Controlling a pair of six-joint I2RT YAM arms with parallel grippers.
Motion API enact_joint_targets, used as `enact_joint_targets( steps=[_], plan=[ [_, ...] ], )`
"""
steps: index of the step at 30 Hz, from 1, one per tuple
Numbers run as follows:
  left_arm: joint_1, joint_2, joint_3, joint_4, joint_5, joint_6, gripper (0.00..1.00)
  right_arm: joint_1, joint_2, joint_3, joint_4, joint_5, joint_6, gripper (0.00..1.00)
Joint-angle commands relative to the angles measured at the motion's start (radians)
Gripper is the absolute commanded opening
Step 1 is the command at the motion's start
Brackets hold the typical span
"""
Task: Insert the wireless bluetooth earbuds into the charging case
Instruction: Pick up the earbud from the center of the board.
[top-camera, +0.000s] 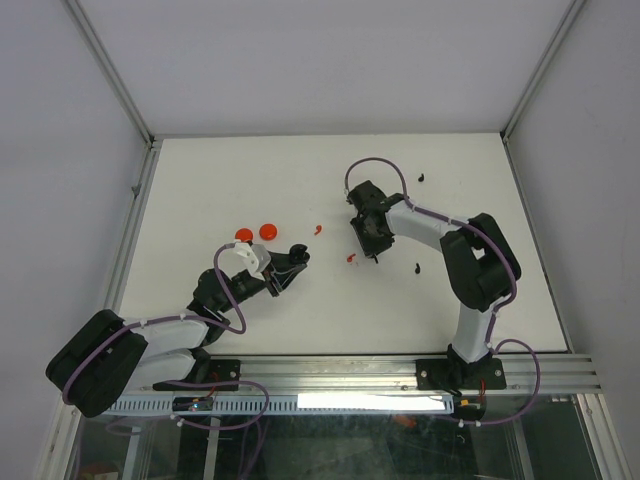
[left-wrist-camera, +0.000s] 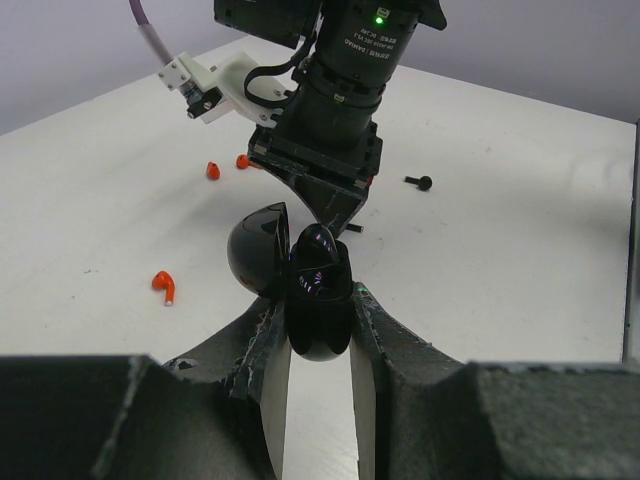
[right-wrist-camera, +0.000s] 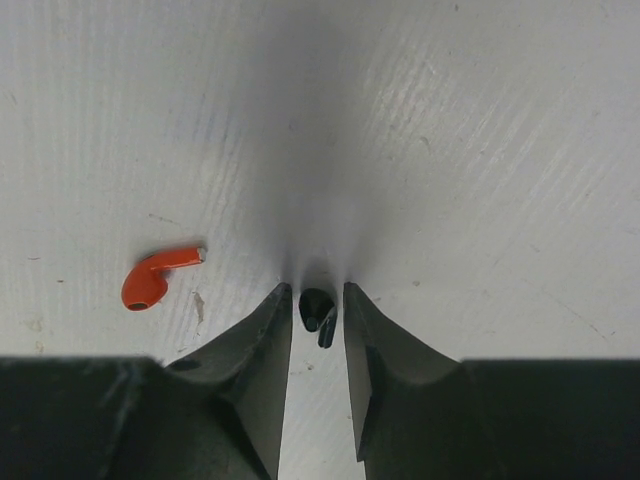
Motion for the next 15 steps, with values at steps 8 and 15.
enact_joint_targets(
  steps=[8,15],
  plan=[
    [0.007,-0.014,0.003,0.036,0.016,0.006,0.0,0.012,0.031,0.018,-0.065,-0.05,-0.018,0.31],
    [0.008,-0.009,0.005,0.045,0.018,0.001,0.0,0.012,0.05,0.017,-0.053,-0.02,-0.023,0.23]
  ],
)
